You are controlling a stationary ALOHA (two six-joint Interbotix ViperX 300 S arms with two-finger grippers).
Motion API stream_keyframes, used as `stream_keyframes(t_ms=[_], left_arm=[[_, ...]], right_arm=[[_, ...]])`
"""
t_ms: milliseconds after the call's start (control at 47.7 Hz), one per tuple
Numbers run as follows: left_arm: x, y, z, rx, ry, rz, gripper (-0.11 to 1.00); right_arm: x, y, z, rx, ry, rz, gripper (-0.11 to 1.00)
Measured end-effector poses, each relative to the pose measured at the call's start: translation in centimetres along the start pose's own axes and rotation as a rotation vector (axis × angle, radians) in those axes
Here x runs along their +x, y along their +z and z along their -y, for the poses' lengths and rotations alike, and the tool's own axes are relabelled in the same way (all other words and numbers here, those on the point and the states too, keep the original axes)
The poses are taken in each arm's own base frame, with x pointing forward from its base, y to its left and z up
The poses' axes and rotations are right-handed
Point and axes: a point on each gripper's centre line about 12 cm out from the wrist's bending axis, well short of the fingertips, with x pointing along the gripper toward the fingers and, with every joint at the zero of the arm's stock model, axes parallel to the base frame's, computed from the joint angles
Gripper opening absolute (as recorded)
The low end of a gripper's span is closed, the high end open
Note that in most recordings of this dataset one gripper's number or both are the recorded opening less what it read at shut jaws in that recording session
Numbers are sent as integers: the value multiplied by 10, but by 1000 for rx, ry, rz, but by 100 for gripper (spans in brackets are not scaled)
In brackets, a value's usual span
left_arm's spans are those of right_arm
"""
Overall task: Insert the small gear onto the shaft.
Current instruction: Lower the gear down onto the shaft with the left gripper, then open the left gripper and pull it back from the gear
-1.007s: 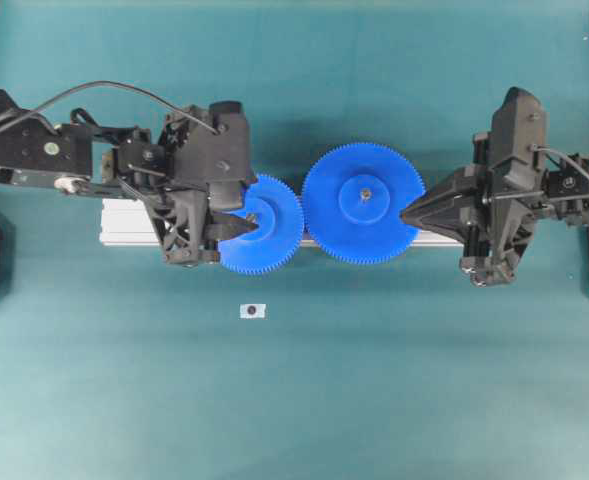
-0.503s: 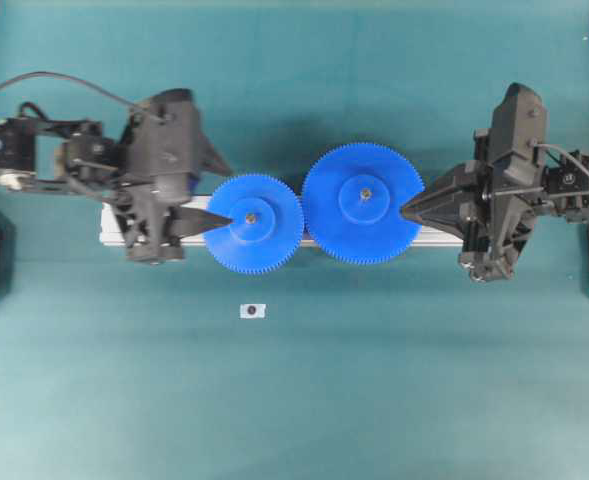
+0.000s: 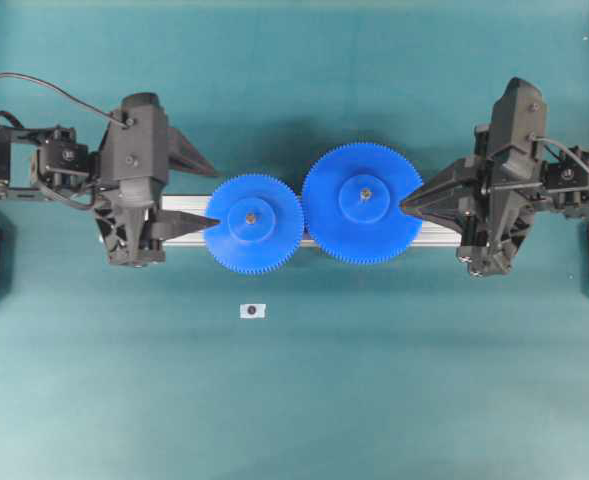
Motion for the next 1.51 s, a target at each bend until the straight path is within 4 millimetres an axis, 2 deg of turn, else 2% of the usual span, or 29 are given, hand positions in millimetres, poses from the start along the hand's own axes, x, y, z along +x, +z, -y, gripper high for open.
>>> stream_keyframes(t_ms=[147,377,566,671,797,986,1321,1426,1510], left_arm=[[13,-23,3,-3,-7,-53,68],[32,-25,3,-50,-4,-7,68],[53,-45,6,-107,-9,-87,68],[64,-49,7,-160,-9,-113,68],[71,-43,13,-202,-20,-115,68],[76,-35,32,-222,-59,-133,68],[74,-19,31,-222,-61,-101,68],[54,20,40,-138,-96,28,68],[38,33,36,-102,-90,86,68]], right_arm=[[0,0,0,1,-2,-1,12],[0,0,0,1,-2,-1,12],[1,0,1,1,-2,-3,12],[1,0,1,1,-2,-3,12],[1,0,1,2,-2,2,12],[1,0,1,2,-1,8,12],[1,0,1,2,-1,10,12],[1,1,1,2,0,16,12],[1,1,1,2,1,20,12]])
